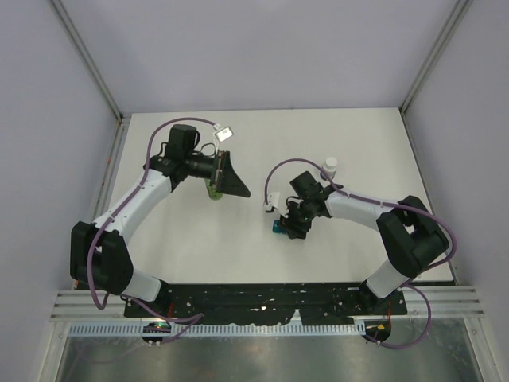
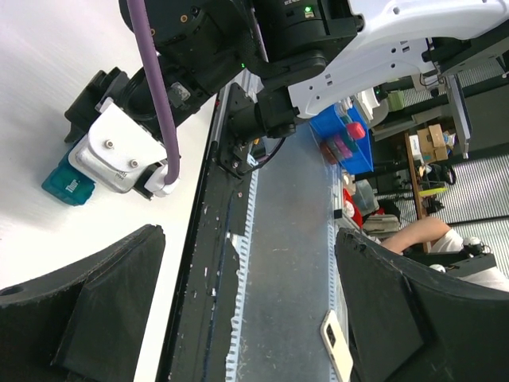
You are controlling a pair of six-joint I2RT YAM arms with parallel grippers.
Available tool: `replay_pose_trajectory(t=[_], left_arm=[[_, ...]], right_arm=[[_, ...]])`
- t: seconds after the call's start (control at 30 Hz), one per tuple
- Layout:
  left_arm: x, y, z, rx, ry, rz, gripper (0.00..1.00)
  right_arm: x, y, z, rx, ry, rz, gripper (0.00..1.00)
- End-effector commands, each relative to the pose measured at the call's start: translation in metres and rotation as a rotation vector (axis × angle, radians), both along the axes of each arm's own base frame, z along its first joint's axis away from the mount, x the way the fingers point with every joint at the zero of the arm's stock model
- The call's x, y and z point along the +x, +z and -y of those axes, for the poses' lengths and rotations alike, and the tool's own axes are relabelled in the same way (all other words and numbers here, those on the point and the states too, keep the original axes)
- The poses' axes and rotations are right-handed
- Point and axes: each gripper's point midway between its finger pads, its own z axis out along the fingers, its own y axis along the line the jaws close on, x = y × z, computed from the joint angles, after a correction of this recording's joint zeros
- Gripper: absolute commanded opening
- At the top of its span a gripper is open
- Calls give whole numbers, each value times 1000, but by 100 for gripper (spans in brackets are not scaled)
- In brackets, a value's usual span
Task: Sort the pills into containers
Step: Place the pill container at the center of the board.
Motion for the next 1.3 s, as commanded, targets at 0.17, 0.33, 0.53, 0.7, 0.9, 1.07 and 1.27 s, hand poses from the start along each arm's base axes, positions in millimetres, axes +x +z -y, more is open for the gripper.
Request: replay_pose_trajectory(t=[0.17, 0.33, 0.53, 0.7, 0.9, 1.07, 1.27], left_arm=[[-5, 20, -5, -52, -14, 64, 91], [-5, 22, -6, -55, -11, 66, 92], [-5, 26, -8, -62, -6, 79, 92], [-4, 30, -11, -68, 1, 85, 92], [-1, 32, -14, -75, 12, 85, 92], [0, 31, -15, -78, 16, 79, 92], [2, 31, -19, -79, 33, 93, 92]], right_arm=[[-7, -5, 5, -29, 2, -44, 59], [-4, 8, 2, -10, -6, -33, 63], [0, 33, -4, 26, -17, -6, 68], [2, 54, -8, 58, -27, 16, 69], [7, 79, -11, 93, -42, 57, 70], [10, 81, -8, 86, -56, 74, 70], [14, 82, -4, 81, -96, 94, 71]])
